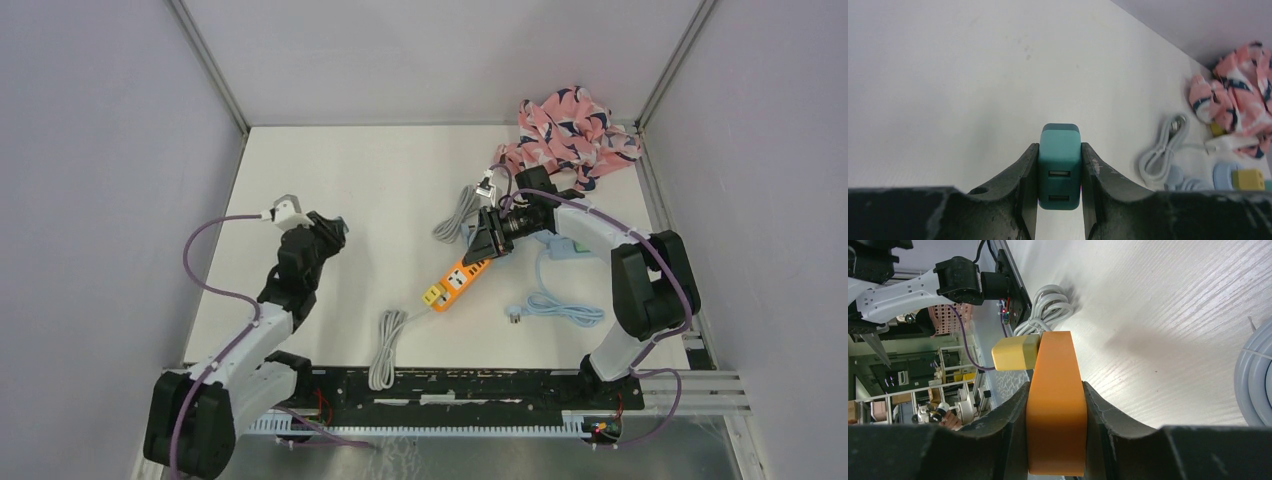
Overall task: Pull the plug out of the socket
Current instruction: Place the plug at the center of the board.
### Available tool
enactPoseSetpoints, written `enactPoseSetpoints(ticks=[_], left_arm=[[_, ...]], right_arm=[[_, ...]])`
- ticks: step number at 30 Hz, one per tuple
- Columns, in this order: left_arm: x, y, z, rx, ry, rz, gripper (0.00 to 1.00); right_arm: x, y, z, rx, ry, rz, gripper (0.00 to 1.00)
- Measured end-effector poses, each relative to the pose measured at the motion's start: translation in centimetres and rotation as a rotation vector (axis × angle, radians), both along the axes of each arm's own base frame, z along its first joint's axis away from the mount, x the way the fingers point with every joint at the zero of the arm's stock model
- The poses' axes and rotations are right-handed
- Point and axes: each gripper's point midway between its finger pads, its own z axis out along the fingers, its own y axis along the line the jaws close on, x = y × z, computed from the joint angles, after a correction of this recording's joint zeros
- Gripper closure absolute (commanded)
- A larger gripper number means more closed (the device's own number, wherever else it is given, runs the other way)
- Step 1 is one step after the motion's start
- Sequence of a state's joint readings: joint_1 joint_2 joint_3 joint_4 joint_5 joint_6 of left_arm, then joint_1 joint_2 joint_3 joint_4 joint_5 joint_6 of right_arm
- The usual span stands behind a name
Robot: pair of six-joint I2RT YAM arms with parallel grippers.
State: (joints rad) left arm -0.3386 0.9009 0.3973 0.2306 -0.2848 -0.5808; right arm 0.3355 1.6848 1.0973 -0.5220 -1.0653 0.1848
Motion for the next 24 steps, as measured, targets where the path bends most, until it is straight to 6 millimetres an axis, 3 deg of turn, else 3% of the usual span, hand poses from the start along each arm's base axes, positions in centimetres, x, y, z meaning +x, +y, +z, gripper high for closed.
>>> enactPoseSetpoints(ticks=[5,7,10,16,18,24], left_arm=[[3.6,5.1,-2.0,-0.13,0.014,0.183,0.92],[4.9,6.1,-3.3,-0.178,0.04,0.207,0.9],[7.4,7.0,-5.0,-0.253,0.078,0.203,0.83],[12.4,8.0,-5.5,-0.41,0.038,0.137,0.72],[13.6,8.2,-6.0,-0.456,0.027,0.122,0.68],[15.5,8.6,-8.3,-0.505,0.06,0.118,0.43]], right_arm=[[0.0,0.0,0.0,0.003,0.001,0.001,1.0],[0.0,0.0,0.0,0.003,0.001,0.001,1.0],[0.0,0.0,0.1,0.004,0.001,0.002,1.0],[-0.1,0.0,0.1,0.006,0.002,0.003,1.0],[-0.1,0.0,0.1,0.007,0.002,0.003,1.0],[-0.1,0.0,0.2,0.009,0.003,0.004,1.0]])
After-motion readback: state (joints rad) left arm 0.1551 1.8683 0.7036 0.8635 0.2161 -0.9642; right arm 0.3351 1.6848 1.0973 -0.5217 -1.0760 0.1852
